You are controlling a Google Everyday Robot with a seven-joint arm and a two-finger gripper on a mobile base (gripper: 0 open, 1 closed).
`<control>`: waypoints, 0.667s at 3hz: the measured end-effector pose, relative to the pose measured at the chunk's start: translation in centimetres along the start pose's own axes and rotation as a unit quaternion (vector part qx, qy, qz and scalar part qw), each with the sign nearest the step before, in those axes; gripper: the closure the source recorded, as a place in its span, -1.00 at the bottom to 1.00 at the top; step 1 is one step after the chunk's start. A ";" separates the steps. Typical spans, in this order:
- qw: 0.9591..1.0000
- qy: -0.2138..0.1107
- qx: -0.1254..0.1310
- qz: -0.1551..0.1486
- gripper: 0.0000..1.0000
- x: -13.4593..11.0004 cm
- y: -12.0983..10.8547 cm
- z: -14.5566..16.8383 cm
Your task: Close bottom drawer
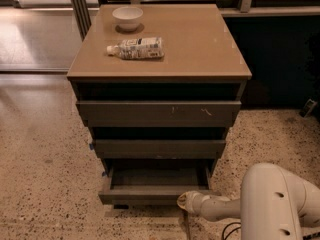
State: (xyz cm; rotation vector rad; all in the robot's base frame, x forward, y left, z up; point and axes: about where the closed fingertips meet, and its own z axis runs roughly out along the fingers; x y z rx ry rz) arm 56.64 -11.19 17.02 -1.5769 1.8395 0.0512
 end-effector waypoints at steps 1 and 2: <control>1.000 0.000 0.000 0.000 1.00 0.0 0.2 -0.1; 1.000 -0.007 0.000 -0.002 1.00 -1.4 1.2 -1.5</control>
Offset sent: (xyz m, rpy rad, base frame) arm -0.0535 0.0299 0.0452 0.0193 -0.0176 0.0167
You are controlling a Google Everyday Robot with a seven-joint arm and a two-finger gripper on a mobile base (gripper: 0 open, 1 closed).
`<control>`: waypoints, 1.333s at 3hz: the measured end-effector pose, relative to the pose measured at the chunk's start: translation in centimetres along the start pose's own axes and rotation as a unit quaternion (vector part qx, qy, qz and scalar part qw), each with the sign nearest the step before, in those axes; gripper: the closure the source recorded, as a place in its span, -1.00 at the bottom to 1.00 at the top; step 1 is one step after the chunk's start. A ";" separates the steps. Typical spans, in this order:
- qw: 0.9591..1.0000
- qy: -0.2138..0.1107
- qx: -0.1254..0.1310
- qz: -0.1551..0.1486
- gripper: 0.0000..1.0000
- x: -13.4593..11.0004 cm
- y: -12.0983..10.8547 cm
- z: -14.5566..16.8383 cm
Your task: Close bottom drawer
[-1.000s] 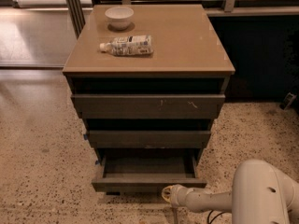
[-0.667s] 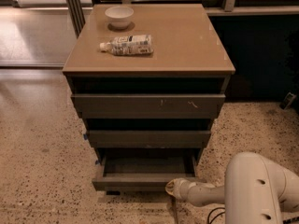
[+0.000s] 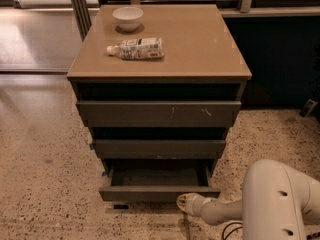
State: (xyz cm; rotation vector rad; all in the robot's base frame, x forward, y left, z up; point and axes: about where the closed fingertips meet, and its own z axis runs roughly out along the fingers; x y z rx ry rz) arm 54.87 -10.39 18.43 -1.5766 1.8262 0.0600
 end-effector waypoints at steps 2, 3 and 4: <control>0.999 -0.039 -0.021 0.003 1.00 -3.6 3.2 -1.0; 0.999 -0.044 -0.008 -0.017 1.00 -3.5 1.9 0.3; 0.999 -0.036 0.011 -0.038 1.00 -2.7 -1.3 1.6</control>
Offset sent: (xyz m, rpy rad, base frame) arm -0.0391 0.0405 0.0179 0.1107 0.0211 0.0814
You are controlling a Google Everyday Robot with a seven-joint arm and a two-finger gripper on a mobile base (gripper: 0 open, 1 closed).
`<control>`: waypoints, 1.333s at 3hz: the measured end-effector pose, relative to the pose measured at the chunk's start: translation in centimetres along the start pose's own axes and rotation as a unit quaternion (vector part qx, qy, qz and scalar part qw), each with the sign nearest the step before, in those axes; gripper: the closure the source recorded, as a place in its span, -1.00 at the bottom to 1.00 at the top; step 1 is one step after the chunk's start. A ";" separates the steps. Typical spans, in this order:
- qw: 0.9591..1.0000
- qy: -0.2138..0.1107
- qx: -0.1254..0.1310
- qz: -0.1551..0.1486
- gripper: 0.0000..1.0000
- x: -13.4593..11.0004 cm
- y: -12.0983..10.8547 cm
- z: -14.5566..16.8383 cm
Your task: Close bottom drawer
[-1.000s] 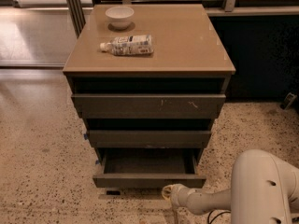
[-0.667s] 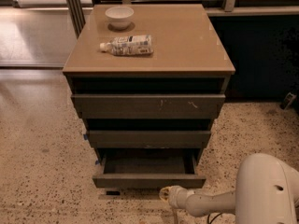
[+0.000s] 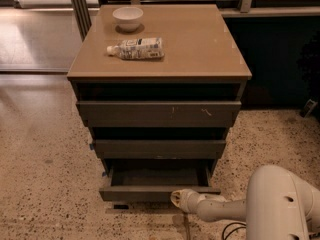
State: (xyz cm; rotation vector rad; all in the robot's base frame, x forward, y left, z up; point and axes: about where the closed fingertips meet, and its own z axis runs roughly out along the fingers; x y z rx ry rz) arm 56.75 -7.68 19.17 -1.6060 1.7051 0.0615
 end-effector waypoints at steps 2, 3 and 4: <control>1.000 0.006 0.017 -0.025 1.00 0.8 -3.4 1.4; 0.998 0.010 0.035 -0.046 1.00 0.9 -6.4 1.9; 0.997 0.012 0.045 -0.058 1.00 1.0 -8.1 2.2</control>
Offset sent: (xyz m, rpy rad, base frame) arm 0.0796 -0.0230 0.0001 -0.0542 -0.0980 0.0222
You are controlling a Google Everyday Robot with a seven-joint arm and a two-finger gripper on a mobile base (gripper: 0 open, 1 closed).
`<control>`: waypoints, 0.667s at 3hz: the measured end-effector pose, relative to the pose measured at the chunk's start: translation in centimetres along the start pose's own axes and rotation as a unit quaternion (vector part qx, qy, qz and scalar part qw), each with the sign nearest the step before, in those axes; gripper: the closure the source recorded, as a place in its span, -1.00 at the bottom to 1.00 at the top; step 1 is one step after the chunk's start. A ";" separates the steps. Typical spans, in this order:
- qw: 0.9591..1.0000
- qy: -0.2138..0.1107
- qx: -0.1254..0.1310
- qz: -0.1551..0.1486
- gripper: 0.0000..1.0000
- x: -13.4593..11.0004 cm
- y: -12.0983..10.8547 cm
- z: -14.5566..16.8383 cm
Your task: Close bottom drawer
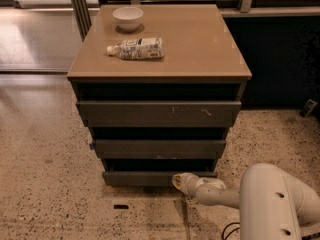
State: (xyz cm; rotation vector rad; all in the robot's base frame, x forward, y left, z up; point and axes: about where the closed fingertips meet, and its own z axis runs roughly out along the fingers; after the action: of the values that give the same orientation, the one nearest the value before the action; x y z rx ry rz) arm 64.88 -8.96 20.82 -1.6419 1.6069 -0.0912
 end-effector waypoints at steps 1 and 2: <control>1.000 0.002 0.011 -0.014 1.00 0.5 -2.0 0.6; 1.000 0.000 0.011 -0.007 1.00 0.5 -1.5 1.1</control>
Offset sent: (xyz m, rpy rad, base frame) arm 0.0257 -0.0130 0.0054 -0.0150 -0.0343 0.0045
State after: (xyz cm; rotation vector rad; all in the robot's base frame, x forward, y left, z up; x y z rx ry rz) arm 66.79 -9.06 20.72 -1.6370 1.5895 -0.1150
